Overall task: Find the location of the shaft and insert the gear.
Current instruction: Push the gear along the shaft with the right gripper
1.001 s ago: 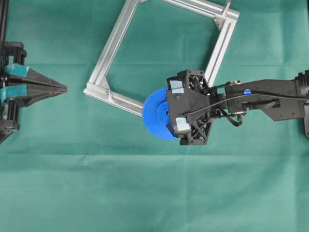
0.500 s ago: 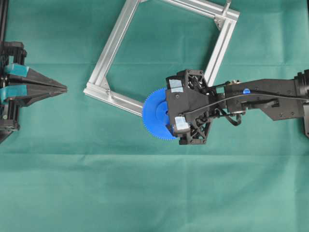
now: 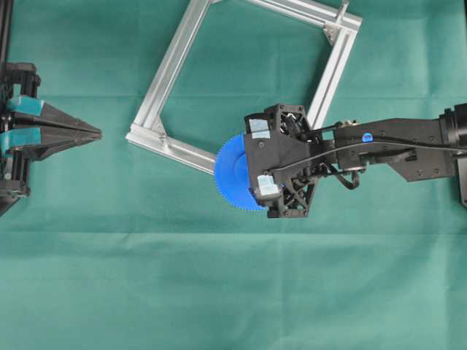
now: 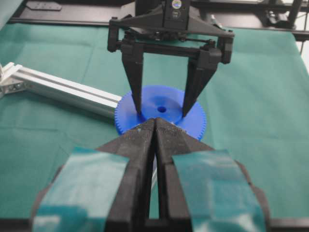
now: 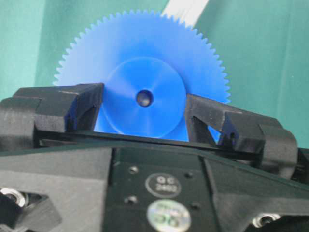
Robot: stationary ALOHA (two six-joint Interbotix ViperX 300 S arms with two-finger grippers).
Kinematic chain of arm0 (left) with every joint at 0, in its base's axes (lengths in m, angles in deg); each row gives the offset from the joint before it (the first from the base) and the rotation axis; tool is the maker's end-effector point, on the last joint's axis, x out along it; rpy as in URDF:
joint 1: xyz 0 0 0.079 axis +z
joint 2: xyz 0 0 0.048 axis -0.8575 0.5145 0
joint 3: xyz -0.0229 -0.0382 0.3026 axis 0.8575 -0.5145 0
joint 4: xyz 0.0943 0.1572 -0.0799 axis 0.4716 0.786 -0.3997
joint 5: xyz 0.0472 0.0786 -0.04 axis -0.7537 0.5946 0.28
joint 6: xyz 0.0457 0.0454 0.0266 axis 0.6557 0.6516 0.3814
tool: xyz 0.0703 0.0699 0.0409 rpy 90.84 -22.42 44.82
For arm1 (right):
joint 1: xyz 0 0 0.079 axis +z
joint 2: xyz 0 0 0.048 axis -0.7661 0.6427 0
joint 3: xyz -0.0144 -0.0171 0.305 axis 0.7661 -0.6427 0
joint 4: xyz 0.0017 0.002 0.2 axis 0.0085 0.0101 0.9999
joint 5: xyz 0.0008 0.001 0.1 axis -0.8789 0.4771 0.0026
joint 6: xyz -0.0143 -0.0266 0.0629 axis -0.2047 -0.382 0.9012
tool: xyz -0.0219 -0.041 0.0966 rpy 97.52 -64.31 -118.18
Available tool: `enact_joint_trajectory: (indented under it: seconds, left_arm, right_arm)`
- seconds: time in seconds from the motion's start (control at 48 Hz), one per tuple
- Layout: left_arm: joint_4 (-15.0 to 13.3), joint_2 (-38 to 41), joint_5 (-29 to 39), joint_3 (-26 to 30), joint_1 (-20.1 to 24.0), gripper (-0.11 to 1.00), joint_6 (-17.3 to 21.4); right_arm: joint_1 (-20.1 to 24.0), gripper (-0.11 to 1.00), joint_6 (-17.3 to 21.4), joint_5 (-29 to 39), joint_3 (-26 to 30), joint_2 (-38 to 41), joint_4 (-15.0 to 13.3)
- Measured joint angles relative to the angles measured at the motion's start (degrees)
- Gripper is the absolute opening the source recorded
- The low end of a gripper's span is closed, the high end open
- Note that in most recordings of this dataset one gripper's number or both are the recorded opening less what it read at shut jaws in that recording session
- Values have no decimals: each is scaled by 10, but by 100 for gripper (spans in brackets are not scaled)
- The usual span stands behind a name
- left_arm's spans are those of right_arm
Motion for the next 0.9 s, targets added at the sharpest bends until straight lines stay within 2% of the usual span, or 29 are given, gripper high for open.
enact_joint_trajectory:
  seconds: [0.271, 0.897]
  left_arm:
    - [0, 0, 0, 0, 0, 4, 0]
    - [0, 0, 0, 0, 1, 4, -3]
  right_arm:
    - [-4, 71, 1, -18, -4, -1, 5]
    - [-18, 71, 2, -55, -34, -10, 49]
